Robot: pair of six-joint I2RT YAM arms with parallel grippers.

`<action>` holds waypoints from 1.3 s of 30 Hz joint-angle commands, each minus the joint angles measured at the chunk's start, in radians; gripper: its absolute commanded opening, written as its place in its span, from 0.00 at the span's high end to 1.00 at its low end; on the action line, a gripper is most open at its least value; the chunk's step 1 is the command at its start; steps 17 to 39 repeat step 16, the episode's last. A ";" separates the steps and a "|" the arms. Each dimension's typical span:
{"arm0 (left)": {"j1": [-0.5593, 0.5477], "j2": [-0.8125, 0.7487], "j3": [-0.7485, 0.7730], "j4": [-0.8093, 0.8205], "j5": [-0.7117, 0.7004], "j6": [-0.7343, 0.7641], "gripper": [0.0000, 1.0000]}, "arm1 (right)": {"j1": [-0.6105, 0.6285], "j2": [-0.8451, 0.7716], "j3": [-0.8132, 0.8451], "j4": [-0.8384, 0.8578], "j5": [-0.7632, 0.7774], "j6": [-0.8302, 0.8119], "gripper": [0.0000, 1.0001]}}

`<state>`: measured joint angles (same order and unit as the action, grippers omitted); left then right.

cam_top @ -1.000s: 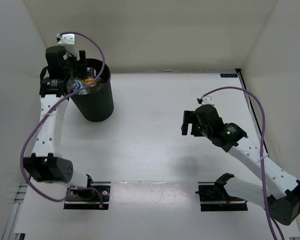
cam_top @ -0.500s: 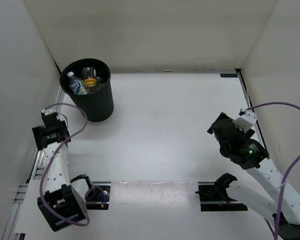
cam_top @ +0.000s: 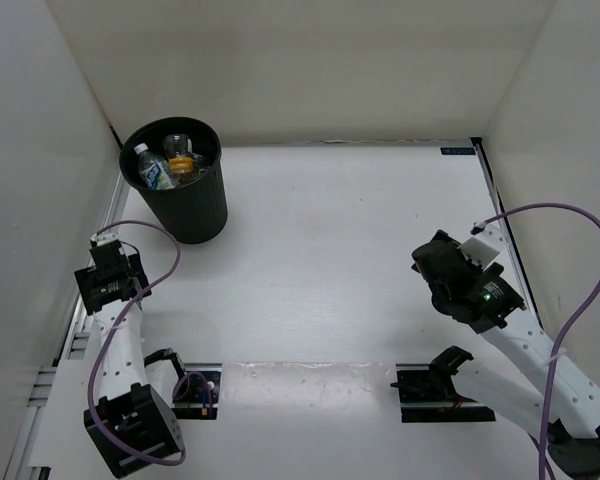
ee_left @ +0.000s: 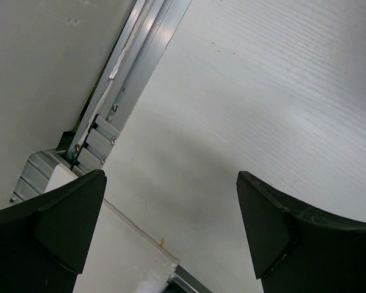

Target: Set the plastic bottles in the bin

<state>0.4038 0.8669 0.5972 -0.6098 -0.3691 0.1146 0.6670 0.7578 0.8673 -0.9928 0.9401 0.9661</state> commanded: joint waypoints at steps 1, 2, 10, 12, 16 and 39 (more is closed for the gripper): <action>0.004 -0.008 0.010 0.019 0.018 -0.012 0.01 | -0.003 0.005 -0.002 -0.014 0.014 0.033 0.00; 0.004 -0.008 0.010 0.019 0.018 -0.012 0.01 | -0.003 0.005 -0.002 -0.014 0.014 0.033 0.00; 0.004 -0.017 0.010 0.019 0.018 -0.012 0.01 | -0.003 -0.005 -0.002 -0.014 0.014 0.033 0.00; 0.004 -0.017 0.010 0.019 0.018 -0.012 0.01 | -0.003 -0.005 -0.002 -0.014 0.014 0.033 0.00; 0.004 -0.017 0.010 0.019 0.029 -0.001 0.01 | -0.003 0.005 -0.002 -0.014 0.014 0.033 0.00; 0.004 -0.017 0.010 0.019 0.029 -0.001 0.01 | -0.003 0.005 -0.002 -0.014 0.014 0.033 0.00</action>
